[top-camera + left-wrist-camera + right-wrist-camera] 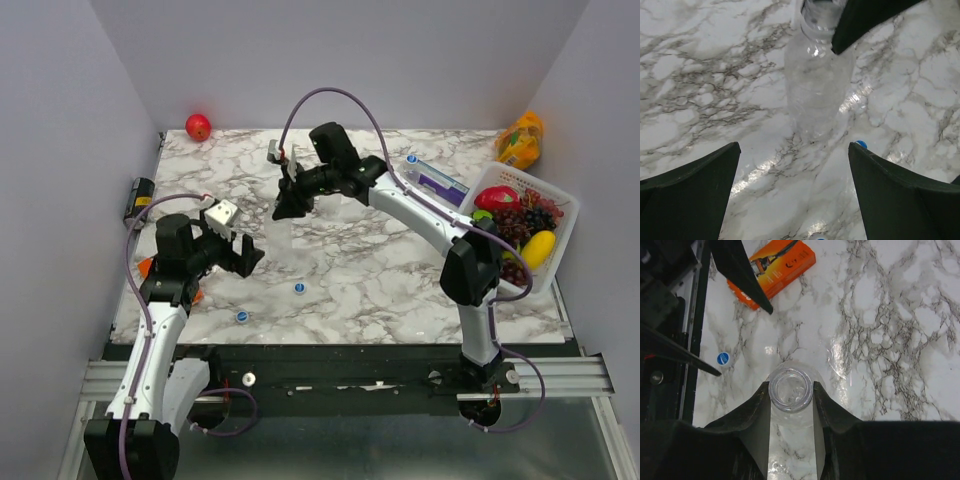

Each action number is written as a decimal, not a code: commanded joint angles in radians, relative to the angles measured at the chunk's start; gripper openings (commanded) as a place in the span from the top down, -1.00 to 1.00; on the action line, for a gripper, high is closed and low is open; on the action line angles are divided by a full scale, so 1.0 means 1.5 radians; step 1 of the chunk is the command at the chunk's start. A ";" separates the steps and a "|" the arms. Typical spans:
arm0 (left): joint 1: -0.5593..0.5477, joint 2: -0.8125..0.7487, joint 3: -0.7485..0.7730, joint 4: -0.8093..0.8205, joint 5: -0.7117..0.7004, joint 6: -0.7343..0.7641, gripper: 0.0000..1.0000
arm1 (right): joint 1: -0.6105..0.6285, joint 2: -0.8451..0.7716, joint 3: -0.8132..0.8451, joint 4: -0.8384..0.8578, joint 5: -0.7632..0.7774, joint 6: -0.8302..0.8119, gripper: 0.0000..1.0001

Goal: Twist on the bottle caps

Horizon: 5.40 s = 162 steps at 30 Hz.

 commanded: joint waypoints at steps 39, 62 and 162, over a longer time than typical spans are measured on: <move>-0.076 -0.009 -0.058 0.094 0.015 -0.020 0.60 | -0.060 -0.176 -0.098 0.009 -0.071 -0.020 -0.29; 0.020 -0.050 -0.051 0.097 -0.037 -0.140 1.00 | 0.095 0.000 -0.264 -0.066 0.154 -0.420 -0.50; -0.427 0.238 -0.134 0.506 0.116 0.137 1.00 | 0.033 -0.294 -0.074 -0.550 0.032 -0.573 0.37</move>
